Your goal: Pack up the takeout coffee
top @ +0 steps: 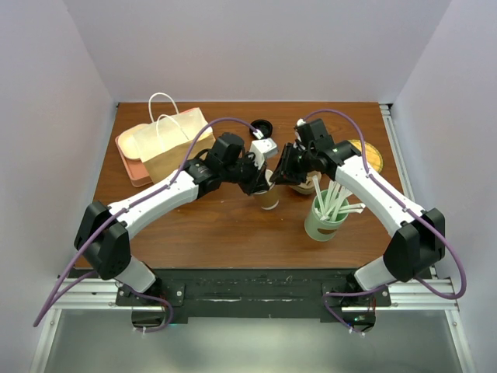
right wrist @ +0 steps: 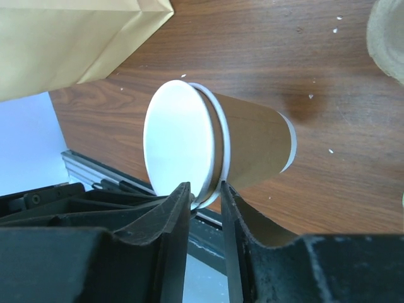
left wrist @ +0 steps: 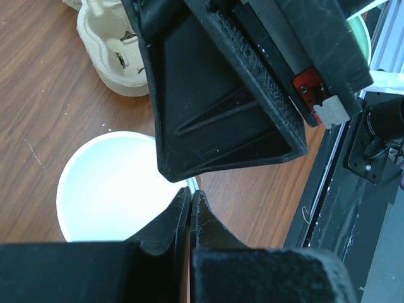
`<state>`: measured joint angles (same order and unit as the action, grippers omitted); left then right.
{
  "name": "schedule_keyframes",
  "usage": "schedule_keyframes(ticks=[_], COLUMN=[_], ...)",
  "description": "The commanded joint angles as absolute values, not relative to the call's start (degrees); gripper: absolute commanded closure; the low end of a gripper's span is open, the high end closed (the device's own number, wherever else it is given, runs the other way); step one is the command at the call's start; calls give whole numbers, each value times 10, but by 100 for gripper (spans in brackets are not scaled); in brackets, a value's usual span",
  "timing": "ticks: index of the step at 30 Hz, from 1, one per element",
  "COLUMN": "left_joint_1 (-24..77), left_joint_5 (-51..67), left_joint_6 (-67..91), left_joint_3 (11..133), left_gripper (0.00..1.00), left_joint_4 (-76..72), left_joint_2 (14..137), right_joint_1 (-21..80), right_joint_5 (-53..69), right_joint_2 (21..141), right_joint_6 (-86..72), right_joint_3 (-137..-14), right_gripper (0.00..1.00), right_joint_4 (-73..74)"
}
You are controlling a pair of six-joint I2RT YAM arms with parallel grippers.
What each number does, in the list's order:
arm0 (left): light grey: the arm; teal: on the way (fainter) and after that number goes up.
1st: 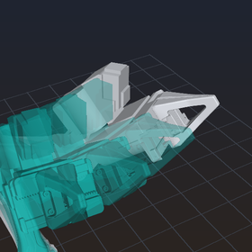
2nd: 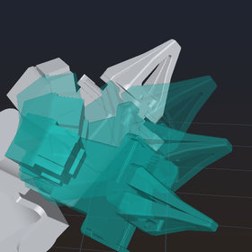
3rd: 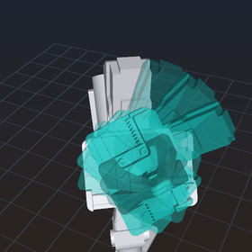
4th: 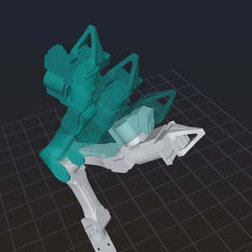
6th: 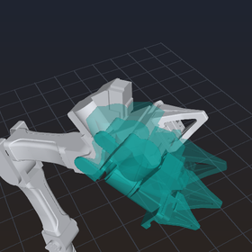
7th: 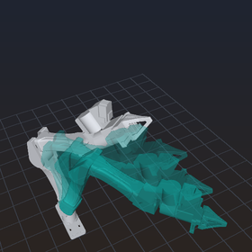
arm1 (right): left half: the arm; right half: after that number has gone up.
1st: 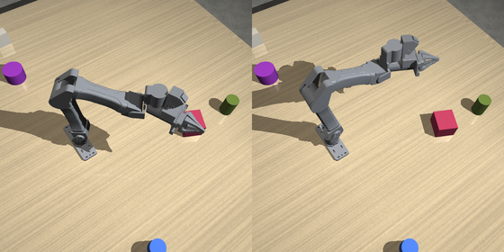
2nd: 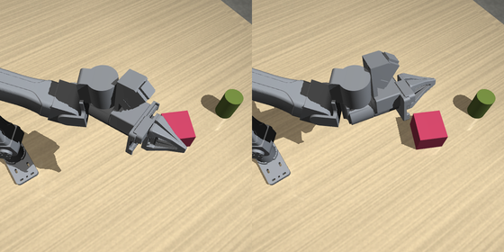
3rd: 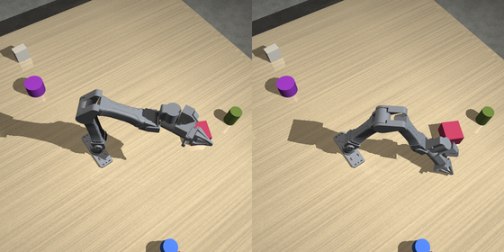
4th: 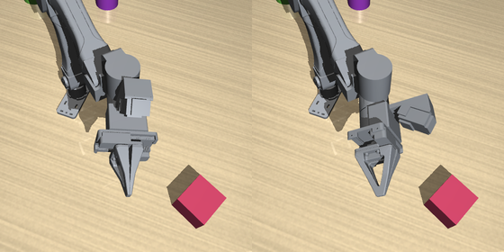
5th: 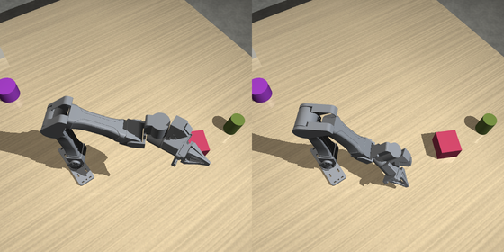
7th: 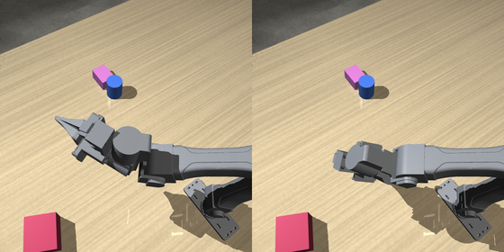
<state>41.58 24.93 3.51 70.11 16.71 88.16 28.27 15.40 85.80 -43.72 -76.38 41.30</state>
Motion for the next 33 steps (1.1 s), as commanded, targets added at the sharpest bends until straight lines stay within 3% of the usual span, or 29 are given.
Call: schedule_keyframes(ticks=[1,33], left_joint_1=[415,390], left_joint_5=[244,307], left_joint_6=[47,104], left_joint_3=[700,694], left_gripper=[100,100], left_joint_4=[129,75], left_joint_2=[855,840], right_joint_1=[284,276], right_joint_5=[113,130], right_joint_2=[830,823], right_joint_6=[-439,-459], right_joint_3=[-791,-752], right_gripper=[73,76], right_joint_4=[432,397])
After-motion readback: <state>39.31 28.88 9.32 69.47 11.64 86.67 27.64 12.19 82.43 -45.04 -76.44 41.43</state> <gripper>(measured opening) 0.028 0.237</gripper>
